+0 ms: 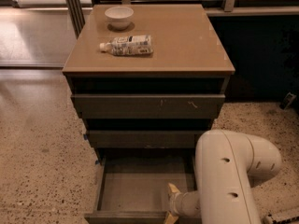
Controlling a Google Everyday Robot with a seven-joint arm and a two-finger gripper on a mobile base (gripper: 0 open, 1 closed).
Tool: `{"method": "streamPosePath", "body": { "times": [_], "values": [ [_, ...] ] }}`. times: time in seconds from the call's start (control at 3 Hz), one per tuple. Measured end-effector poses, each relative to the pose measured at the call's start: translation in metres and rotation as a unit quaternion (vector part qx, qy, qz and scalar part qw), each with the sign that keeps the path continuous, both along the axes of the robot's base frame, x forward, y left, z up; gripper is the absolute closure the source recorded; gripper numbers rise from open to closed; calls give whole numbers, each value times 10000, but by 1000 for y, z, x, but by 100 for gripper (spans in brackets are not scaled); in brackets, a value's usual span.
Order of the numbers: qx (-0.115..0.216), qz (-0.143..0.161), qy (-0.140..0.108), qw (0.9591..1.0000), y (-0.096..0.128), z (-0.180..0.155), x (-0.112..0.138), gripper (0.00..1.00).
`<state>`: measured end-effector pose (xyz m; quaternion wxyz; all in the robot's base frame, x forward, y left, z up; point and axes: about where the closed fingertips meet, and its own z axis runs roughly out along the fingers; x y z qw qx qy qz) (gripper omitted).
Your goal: Close bottom drawer
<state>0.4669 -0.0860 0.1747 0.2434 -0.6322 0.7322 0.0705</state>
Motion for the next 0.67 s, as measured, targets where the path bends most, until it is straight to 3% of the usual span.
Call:
{"method": "streamPosePath", "body": {
  "times": [0.33, 0.67],
  "values": [
    [271, 100, -149, 9995, 6, -3, 18, 0],
    [298, 121, -201, 9993, 7, 0, 21, 0]
  ]
}}
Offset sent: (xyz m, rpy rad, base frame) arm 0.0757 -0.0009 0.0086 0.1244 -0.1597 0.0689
